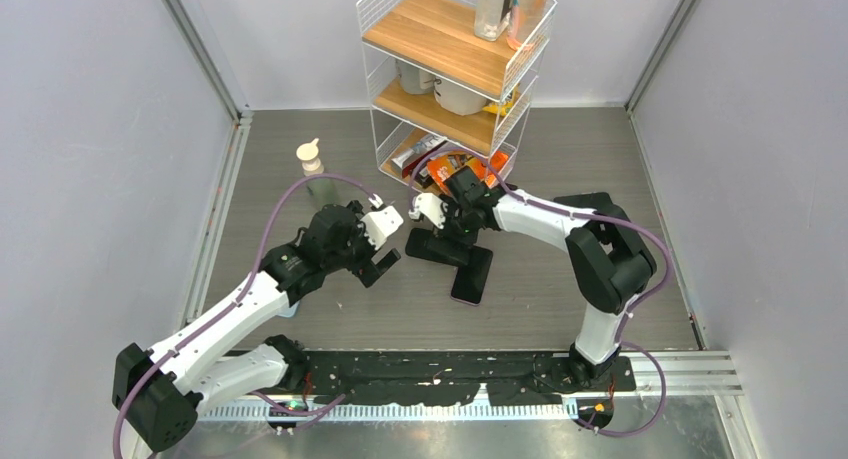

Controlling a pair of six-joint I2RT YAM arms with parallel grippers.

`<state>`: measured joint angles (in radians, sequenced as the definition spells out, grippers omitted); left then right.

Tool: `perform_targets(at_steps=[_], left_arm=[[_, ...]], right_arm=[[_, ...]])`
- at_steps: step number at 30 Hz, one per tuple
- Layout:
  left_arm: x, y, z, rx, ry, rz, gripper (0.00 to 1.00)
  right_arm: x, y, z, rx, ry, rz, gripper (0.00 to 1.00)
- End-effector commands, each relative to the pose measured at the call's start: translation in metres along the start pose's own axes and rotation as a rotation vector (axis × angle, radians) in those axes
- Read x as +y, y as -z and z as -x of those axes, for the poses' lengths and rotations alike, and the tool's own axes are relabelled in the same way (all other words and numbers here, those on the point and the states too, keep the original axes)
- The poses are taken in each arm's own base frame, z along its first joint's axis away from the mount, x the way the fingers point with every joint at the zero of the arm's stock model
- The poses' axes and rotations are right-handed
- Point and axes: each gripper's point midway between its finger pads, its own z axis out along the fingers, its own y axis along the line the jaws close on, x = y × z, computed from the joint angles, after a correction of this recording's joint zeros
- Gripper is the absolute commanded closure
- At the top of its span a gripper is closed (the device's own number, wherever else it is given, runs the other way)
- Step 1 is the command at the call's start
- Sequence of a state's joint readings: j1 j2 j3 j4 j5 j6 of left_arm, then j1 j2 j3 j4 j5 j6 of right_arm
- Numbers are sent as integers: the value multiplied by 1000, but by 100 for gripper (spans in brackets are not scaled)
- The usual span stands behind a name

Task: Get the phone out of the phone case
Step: Pick up the phone at the center of the board.

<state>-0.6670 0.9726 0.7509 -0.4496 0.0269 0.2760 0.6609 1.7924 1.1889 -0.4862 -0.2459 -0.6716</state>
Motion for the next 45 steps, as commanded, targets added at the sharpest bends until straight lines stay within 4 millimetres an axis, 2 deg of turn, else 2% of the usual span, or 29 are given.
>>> perform_targets(at_steps=[1,8,23,27,40,45], left_arm=[[4,1,4,-20,-16,13,1],[3,0,1,-16,-17,11,0],[2,1,1,-24,-13,7,0],[2,1,1,-26,-13,10,0],[2,1,-1,-25,-14,14,0],[2,0,-1,-27,-14,15,0]], right_arm=[[1,-3,15,-23,39,26,5],[4,-15,15,3,40,56,5],[21,-8,15,26,24,168,5],[22,-12,13,40,3,172,5],[-1,-24,6,88,-36,31,5],[1,-27,1,107,-32,16,5]])
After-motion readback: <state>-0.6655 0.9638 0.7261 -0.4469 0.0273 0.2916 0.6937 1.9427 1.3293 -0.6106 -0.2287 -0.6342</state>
